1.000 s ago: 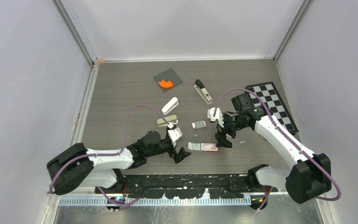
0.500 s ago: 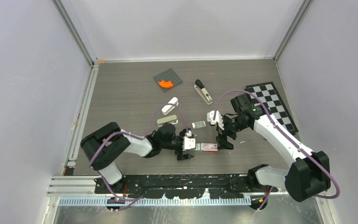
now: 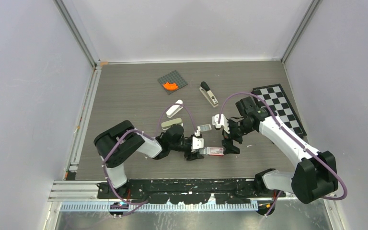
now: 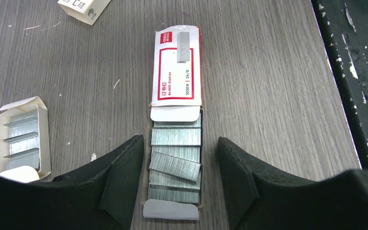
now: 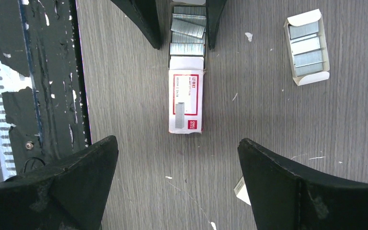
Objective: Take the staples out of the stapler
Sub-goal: Close the staple box at the center of the board.
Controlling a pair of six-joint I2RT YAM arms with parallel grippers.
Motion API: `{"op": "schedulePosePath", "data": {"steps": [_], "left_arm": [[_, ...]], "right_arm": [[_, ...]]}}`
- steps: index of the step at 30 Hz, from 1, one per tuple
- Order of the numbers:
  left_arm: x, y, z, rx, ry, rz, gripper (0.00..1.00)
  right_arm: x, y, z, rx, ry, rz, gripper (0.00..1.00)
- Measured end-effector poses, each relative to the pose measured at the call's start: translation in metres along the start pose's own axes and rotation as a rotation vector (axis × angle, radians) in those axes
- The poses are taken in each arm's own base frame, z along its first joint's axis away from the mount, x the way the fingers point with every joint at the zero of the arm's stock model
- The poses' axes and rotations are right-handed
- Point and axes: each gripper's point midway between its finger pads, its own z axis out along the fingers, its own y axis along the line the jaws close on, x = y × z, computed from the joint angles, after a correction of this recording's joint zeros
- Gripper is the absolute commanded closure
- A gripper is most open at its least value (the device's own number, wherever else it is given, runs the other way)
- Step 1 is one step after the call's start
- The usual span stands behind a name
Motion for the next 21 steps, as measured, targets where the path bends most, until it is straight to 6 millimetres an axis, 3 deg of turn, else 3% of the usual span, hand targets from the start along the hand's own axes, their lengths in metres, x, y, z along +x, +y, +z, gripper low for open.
{"op": "schedulePosePath", "data": {"steps": [14,21], "left_arm": [[0.001,0.0,0.001,-0.021,-0.02,-0.052,0.54],[0.002,0.0,-0.002,-0.048,-0.032,-0.074,0.54]], "right_arm": [[0.026,0.01,0.016,-0.045,0.038,-0.067,0.0],[0.035,0.009,0.04,-0.036,0.079,-0.196,0.0]]}}
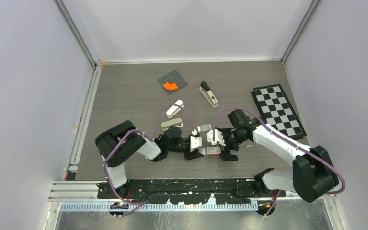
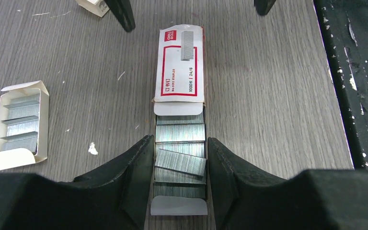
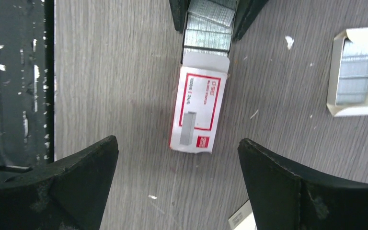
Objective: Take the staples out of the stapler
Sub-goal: Close the staple box at the center of the board.
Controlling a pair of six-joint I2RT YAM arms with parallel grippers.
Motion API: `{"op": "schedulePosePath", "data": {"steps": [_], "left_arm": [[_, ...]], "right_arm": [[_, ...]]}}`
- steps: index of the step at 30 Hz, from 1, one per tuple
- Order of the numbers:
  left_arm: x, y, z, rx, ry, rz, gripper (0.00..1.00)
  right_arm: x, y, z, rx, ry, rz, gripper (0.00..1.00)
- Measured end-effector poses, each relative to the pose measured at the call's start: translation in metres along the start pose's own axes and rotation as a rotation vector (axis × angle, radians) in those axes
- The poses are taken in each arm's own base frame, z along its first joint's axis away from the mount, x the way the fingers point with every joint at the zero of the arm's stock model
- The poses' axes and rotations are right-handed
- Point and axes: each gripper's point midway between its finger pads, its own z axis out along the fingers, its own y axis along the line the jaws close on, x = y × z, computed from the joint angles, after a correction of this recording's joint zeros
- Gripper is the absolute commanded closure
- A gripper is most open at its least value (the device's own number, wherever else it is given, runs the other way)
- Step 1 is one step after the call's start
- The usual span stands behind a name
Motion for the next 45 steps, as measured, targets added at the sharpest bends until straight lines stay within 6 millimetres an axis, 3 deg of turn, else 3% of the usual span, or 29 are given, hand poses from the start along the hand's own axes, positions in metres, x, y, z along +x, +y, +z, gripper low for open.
{"op": "schedulePosePath", "data": {"steps": [15,21,45], "left_arm": [[-0.002,0.001,0.001,-0.034,-0.028,-0.029,0.55],[-0.002,-0.002,0.001,-0.036,-0.042,-0.036,0.55],[-0.002,-0.004,0.004,-0.05,-0.083,-0.043,0.63]], "right_arm": [[0.009,-0.02,0.024,0.058,0.05,-0.023,0.06],[0.012,-0.02,0.027,0.051,0.059,-0.016,0.22],[0.014,-0.01,0.039,0.008,0.127,-0.067,0.43]]}}
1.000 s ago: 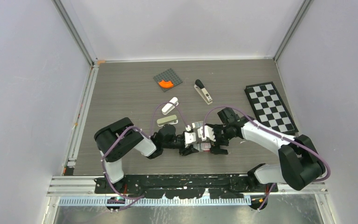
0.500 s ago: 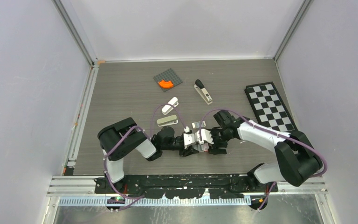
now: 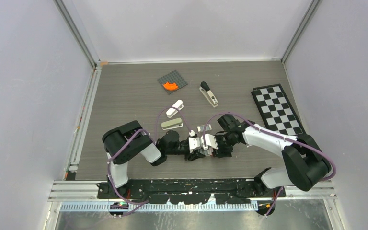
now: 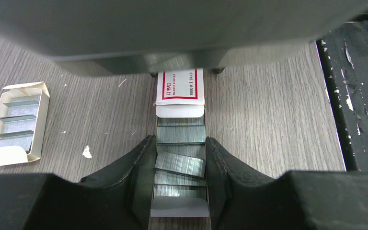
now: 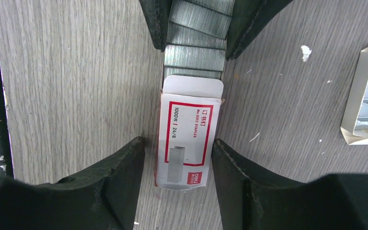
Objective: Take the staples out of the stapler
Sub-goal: Close the staple box at the center of the board.
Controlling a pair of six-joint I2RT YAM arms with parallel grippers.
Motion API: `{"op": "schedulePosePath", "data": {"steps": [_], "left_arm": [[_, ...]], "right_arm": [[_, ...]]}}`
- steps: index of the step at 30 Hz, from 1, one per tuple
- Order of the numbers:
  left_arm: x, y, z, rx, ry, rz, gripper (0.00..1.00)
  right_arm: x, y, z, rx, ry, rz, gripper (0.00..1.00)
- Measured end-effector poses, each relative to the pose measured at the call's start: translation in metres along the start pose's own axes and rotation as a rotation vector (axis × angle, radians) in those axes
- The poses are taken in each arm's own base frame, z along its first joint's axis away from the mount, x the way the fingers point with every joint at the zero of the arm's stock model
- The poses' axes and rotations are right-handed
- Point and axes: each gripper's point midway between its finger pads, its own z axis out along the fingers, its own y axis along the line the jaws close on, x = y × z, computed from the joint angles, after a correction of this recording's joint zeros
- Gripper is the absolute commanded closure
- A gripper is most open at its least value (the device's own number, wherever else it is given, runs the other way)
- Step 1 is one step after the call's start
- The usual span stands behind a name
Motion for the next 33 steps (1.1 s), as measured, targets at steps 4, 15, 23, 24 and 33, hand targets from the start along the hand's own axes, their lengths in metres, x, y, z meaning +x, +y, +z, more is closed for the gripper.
{"op": "schedulePosePath", "data": {"steps": [4,15,23,24,33], "left_arm": [[-0.0004,0.0,0.0012,-0.001,-0.007,0.004,0.63],[-0.0011,-0.0004,0.0031,-0.007,-0.018,-0.005,0.64],[-0.0012,-0.0006,0.0038,-0.006,-0.024,-0.006,0.65],[-0.0012,-0.0005,0.0038,-0.006,-0.024,-0.006,0.65],[-0.0012,-0.0016,0.004,0.003,-0.028,-0.005,0.66]], "right_arm": [[-0.0019,-0.0008,0.001,0.005,0.0,-0.004,0.46],[-0.005,-0.0011,0.0032,0.006,-0.001,-0.012,0.49],[-0.0053,-0.0013,0.0036,0.009,0.003,-0.011,0.5],[-0.0053,-0.0015,0.0036,0.01,0.003,-0.01,0.5],[-0.0053,-0.0013,0.0038,0.012,0.008,-0.006,0.5]]}}
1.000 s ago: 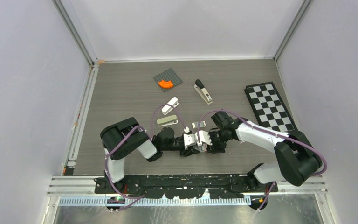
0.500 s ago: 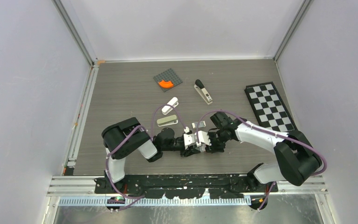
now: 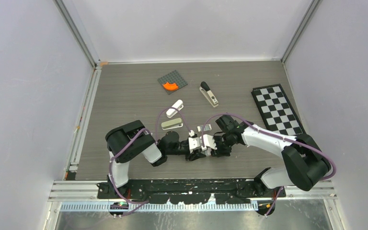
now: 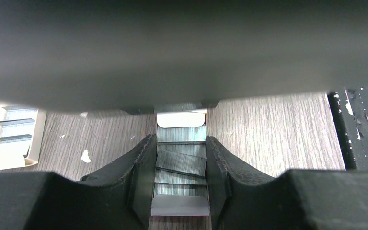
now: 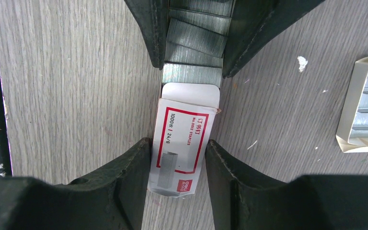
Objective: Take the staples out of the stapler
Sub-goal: Close the staple box at the center of the board.
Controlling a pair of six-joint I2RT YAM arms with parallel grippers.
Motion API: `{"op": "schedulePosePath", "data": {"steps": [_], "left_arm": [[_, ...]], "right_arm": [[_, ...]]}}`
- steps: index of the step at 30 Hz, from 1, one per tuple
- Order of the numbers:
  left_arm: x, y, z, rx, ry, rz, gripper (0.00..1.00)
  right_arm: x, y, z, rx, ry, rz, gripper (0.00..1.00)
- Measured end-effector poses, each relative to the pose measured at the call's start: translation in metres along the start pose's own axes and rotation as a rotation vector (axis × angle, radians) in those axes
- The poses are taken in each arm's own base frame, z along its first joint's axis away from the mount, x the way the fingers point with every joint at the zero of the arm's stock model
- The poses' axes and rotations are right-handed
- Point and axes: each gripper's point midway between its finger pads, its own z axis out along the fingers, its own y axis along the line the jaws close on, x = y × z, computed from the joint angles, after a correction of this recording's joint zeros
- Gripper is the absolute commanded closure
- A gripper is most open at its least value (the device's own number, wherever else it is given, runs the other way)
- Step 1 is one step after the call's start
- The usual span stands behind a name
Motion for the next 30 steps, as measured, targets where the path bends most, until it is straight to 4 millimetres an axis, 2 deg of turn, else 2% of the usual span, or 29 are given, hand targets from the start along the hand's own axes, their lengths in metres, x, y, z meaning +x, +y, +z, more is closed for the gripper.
{"op": "schedulePosePath", "data": {"steps": [4,30], "left_arm": [[-0.0001,-0.0002,0.0001,0.003,-0.003,0.001,0.67],[-0.0001,-0.0014,0.0014,0.04,-0.015,-0.009,0.69]], "right_arm": [[-0.0001,-0.0003,0.0,0.003,0.002,0.001,0.48],[-0.0008,-0.0018,0.0006,0.015,0.01,0.013,0.47]]}}
